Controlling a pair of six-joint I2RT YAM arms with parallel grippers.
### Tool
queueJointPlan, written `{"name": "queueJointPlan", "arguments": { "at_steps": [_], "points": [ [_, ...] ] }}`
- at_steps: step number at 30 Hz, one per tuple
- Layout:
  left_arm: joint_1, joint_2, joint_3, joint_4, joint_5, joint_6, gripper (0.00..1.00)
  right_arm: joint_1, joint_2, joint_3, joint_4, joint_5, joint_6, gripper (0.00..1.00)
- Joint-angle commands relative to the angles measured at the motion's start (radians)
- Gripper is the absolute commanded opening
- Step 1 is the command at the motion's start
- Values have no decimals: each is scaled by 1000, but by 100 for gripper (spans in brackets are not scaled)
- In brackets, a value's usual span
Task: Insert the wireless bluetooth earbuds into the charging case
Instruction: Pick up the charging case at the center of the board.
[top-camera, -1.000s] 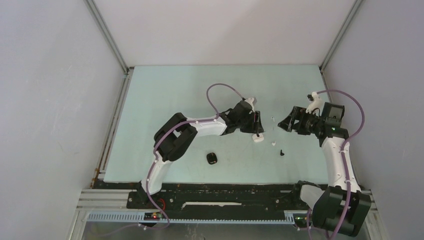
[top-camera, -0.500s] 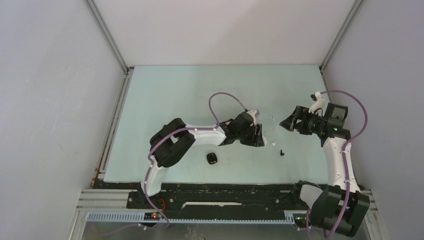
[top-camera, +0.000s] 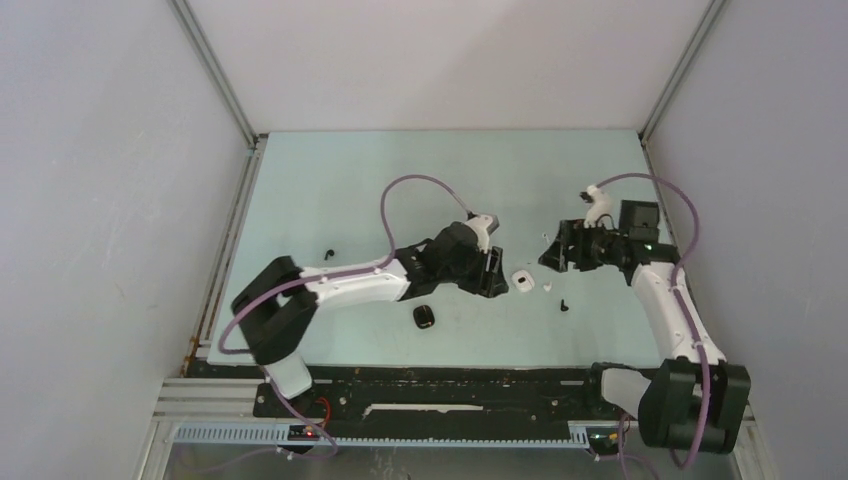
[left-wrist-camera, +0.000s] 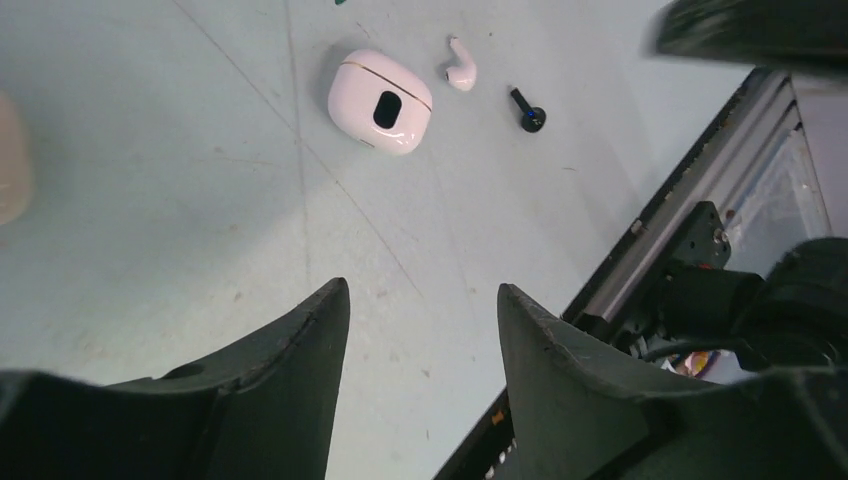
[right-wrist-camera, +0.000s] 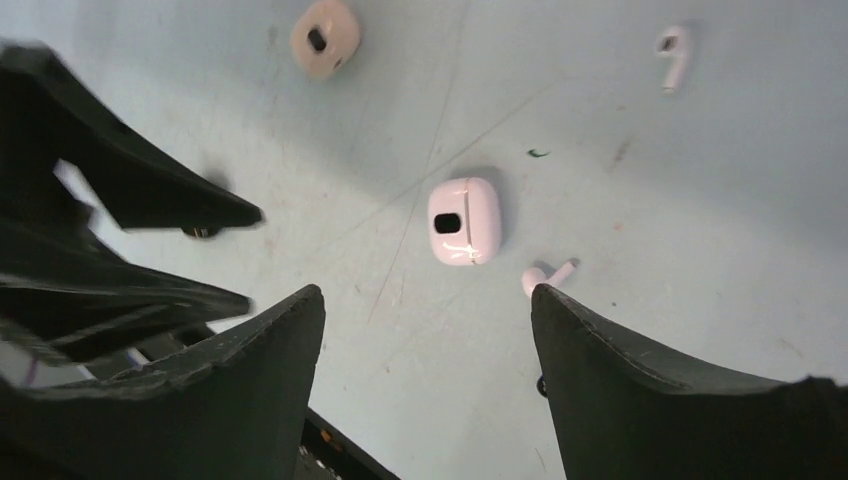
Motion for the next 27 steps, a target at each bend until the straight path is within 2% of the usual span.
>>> {"name": "queueJointPlan", "arguments": {
  "at_steps": [1, 5, 9, 13, 22, 27],
  "points": [
    [34, -207, -72, -42, -60, 96, 62, 163, 111, 96, -81, 116, -179, 77],
    [62, -350, -178, -11, -155, 109, 63, 304, 235, 120, -68, 317, -226, 74],
    [66, -455, -289, 82, -229, 84, 63, 396, 340, 148, -64, 411, -244, 68],
    [66, -507, -370, 144, -239, 69, 64, 458, 423, 180, -46, 507, -243, 66],
    [65, -523, -374, 139, -204, 104, 64, 506, 539, 221, -42, 572, -244, 66],
    [66, -529, -370, 144, -196, 98, 64, 508, 553, 224, -43, 550, -254, 60]
  ]
}}
